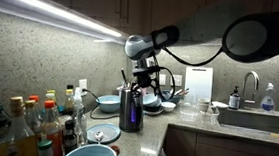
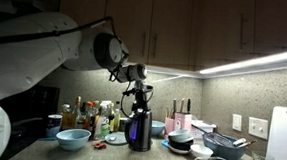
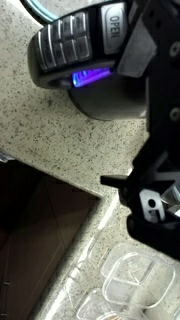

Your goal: Turn off the black electric kettle then open the lid

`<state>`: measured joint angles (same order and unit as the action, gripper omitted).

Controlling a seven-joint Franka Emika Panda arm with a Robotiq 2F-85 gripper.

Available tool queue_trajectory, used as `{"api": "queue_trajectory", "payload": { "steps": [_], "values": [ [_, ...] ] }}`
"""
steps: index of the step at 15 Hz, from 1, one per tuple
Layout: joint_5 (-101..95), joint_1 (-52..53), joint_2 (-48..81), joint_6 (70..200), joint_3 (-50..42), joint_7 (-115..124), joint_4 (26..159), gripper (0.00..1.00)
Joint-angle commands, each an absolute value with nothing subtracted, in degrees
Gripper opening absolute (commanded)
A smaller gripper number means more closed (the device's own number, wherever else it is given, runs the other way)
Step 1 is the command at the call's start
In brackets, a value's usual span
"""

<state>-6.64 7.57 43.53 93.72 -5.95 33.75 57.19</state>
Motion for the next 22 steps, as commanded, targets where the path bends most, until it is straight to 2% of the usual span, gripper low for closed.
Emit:
{"api": "queue_trajectory", "payload": {
  "steps": [1, 7, 22],
  "values": [
    [-8.0, 9.6, 43.2, 92.3, -6.2, 35.2, 56.7, 1.0],
    [-10.4, 12.7, 41.4, 91.7, -6.8, 36.2, 58.8, 1.0],
    [-12.0, 13.5, 46.6, 90.5, -7.9, 34.1, 53.7, 1.0]
  ]
}}
